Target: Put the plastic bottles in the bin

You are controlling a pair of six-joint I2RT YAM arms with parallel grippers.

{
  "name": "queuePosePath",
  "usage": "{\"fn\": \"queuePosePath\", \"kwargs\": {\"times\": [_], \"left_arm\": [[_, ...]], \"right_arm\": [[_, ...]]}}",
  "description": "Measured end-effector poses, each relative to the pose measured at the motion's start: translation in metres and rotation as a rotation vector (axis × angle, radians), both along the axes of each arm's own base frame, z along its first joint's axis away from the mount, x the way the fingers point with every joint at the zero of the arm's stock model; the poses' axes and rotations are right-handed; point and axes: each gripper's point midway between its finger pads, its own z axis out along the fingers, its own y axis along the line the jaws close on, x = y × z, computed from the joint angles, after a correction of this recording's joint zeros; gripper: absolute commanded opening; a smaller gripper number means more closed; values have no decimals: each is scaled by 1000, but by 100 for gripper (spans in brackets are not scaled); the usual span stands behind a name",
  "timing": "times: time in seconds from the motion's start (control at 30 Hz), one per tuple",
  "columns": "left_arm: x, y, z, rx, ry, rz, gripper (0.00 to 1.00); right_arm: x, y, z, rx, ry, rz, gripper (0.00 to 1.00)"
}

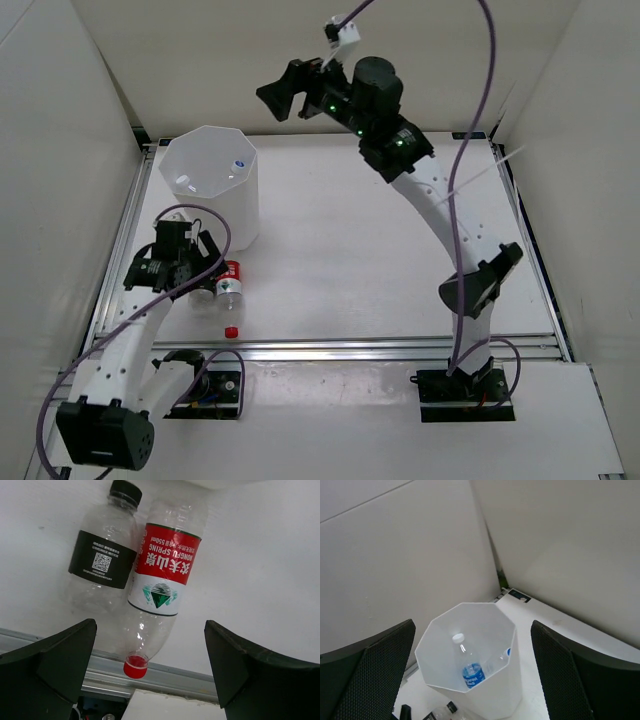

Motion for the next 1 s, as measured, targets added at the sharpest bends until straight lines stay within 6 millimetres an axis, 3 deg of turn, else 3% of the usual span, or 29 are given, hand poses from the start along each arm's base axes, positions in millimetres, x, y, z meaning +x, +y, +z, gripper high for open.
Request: {"fn": "queuePosePath", "kwargs": {"times": [0.13,0.4,0.77,0.87,1.0], "left_arm": [[5,-7,-30,-26,67,-21,100],[17,-15,-50,-38,58,-32,100],[20,-42,-84,-3,170,-121,100],[20,-45,-92,2,194,-116,93],[19,-48,-99,5,218,-109,71]], "right_arm": [[0,-29,13,-8,-13,-48,100],[13,-40,-30,-114,72,-82,100],[26,-58,-45,-165,87,-117,100],[26,-65,-47,-172,93,-121,100],[28,-80,-45,-170,95,-134,100]]}}
